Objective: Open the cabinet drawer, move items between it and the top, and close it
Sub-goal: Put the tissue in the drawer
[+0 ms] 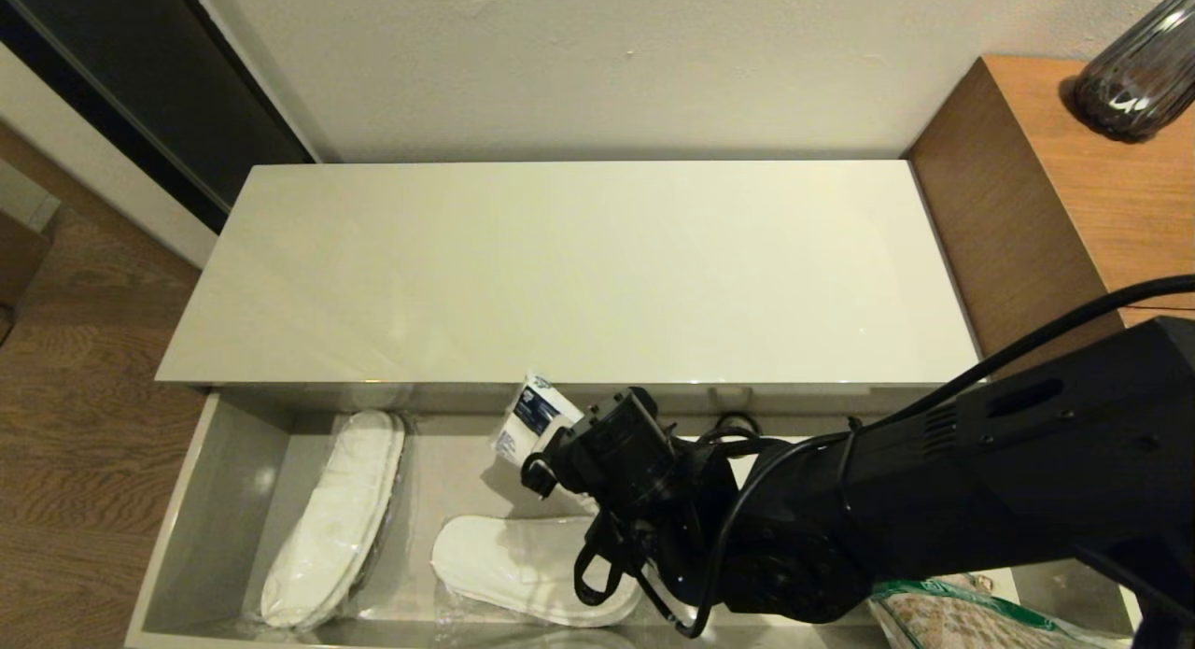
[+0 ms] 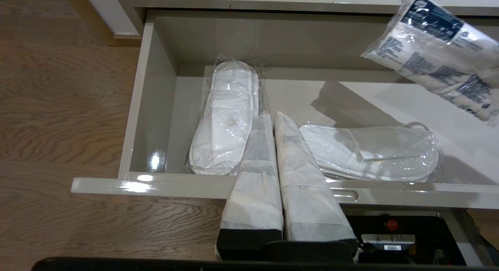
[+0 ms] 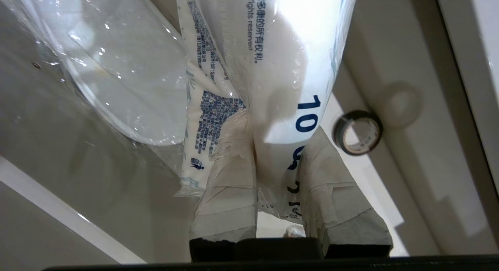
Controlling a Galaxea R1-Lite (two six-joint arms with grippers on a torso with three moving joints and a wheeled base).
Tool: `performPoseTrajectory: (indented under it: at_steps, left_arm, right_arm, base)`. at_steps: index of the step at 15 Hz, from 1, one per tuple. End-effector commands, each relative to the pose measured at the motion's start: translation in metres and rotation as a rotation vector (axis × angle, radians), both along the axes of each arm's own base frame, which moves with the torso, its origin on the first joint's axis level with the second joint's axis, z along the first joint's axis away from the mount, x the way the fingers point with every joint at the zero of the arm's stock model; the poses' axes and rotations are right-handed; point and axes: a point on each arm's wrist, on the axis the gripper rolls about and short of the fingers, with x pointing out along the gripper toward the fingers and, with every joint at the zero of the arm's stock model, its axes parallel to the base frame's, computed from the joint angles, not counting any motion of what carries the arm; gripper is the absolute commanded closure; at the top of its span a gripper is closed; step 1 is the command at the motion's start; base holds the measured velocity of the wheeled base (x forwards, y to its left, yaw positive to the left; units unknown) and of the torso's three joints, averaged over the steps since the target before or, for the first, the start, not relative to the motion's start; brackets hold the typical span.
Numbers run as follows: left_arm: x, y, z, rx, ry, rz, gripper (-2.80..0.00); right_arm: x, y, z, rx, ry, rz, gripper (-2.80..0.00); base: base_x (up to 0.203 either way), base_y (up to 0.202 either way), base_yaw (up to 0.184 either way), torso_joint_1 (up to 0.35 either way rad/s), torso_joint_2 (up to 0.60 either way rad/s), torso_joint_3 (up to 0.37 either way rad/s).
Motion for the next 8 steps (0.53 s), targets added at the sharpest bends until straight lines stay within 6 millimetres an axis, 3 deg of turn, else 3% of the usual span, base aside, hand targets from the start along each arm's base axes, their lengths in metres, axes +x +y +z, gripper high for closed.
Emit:
performPoseTrajectory:
  at_steps: [1, 5, 6, 8]
  left_arm:
    - [0.000, 0.000, 0.000, 0.000, 0.001, 0.000, 0.00]
    - [0.000, 0.000, 0.000, 0.000, 0.001, 0.000, 0.00]
    - [0.000, 0.000, 0.000, 0.000, 0.001, 0.001, 0.00]
    - [0.000, 0.000, 0.000, 0.000, 0.001, 0.000, 0.00]
  right_arm:
    - [-0.004, -0.008, 0.006, 0.001, -0.003, -0.005, 0.00]
    - [-0.013, -0.011, -0.021, -0.052, 0.032, 0.006, 0.00]
    - [-0.011, -0.009, -0.027, -0.051, 0.025, -0.001, -2.80]
    - [-0.008, -0.004, -0.032, -0.045, 0.009, -0.013, -2.80]
  base:
    - [0.000, 0.000, 0.000, 0.000, 0.00, 0.000]
    - [0.000, 0.000, 0.000, 0.000, 0.00, 0.000]
    - [0.000, 0.000, 0.000, 0.000, 0.00, 0.000]
    - [0.000, 0.000, 0.000, 0.000, 0.00, 0.000]
